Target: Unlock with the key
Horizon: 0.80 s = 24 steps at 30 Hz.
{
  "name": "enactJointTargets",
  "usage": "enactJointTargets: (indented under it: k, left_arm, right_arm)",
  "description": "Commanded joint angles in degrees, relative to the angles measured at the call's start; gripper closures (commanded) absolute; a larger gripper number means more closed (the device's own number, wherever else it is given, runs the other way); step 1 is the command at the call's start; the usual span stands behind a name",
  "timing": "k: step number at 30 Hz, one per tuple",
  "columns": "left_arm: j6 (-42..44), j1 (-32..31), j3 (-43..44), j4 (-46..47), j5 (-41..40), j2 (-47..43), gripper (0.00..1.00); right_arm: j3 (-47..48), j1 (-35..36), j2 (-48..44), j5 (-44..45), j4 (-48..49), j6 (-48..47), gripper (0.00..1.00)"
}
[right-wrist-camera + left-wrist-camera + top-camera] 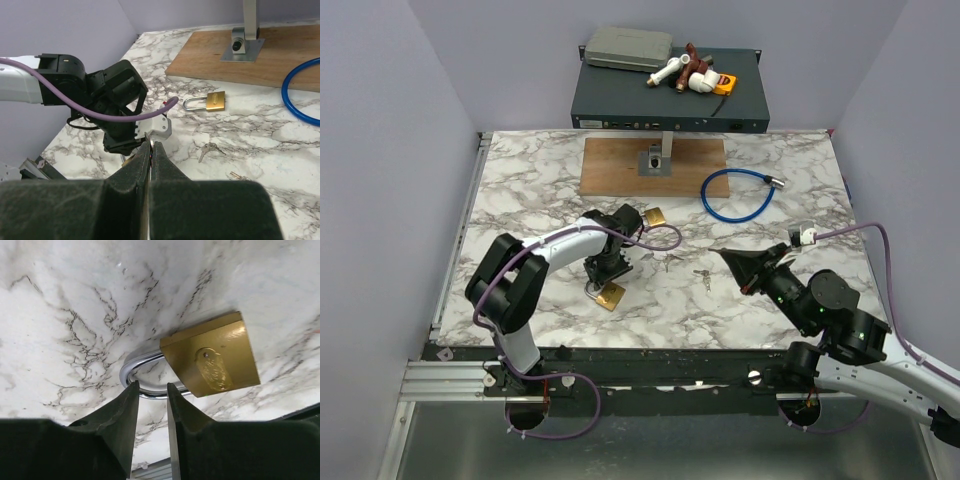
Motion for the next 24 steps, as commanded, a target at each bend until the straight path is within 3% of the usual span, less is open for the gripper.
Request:
enactJointTargets:
  k: [1, 8, 16, 24]
  left_arm:
    - [1.77, -0.19, 3.33, -4.13, 6.39, -3.23, 0.71]
    - [5.70, -0.15, -0.35, -5.81, 10.23, -4.70, 0.70]
    - [4.78, 0.04, -3.11, -0.47, 2.79, -4.91, 0.71]
    - [5.60, 1.05, -0.34, 0.04, 1.59, -6.29, 0.72]
  right_arm:
    - [1.82, 0.11, -0.96, 1.46, -1.78, -0.54, 0.99]
    - [2.17, 0.06, -0.54, 1.83, -1.74, -0.72, 0.99]
    - [2.12, 0.09, -1.01, 1.02, -1.74, -0.57, 0.99]
    - [1.90, 0.04, -0.72, 0.32, -1.69, 0.08, 0.99]
